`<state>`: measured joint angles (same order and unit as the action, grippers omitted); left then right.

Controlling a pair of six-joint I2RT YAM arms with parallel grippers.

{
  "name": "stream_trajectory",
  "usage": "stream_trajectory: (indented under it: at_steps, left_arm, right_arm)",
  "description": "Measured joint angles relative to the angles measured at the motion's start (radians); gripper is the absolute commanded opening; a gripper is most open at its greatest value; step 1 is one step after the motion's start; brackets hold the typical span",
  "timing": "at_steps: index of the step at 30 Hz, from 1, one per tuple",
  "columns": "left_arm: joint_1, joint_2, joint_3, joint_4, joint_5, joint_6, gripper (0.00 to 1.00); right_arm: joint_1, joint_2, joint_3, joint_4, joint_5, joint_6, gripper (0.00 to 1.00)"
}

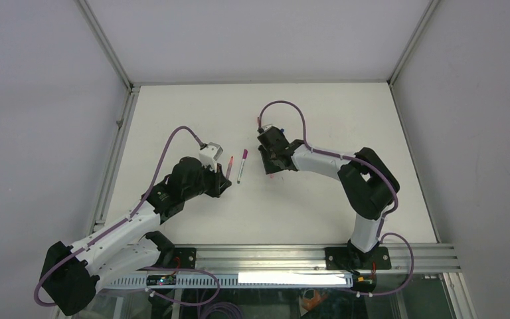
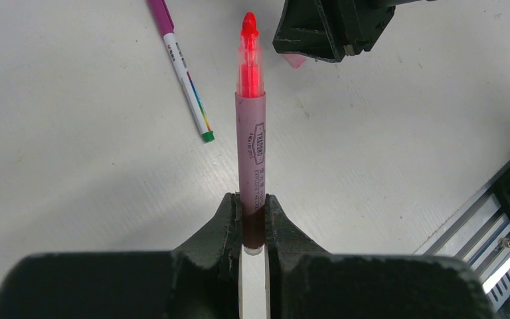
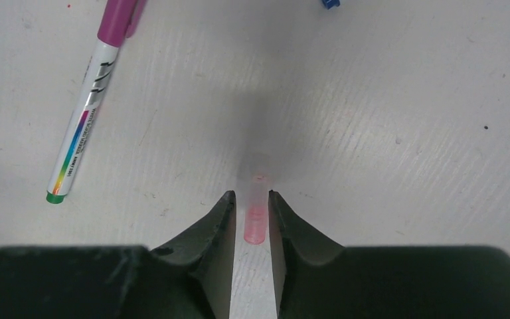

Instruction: Insert the pens into the pen caps

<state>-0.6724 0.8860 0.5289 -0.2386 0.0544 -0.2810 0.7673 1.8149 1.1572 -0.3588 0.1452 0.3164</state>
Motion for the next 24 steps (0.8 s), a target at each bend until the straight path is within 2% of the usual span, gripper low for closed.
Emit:
stream_trajectory:
  at_steps: [4,9,18,24]
  left_arm:
    - [0.0,0.0,-0.001,0.0,0.0,0.0,0.0]
    - [0.0,0.0,-0.001,-0.001,0.0,0.0,0.0]
    - [0.0,0.006,-0.005,0.013,0.002,0.0,0.0]
    - [0.0,0.012,-0.066,0.156,0.053,-0.019,0.0]
  right_arm:
    - [0.0,0.017,-0.003,0.009,-0.002,0.008,0.17]
    - [0.002,0.031,-0.006,0.029,-0.003,0.019,0.0]
    - [0.002,0.014,-0.037,0.1,-0.027,0.022,0.0]
    - [0.003,-0.215,-0.207,0.359,-0.076,0.08,0.0]
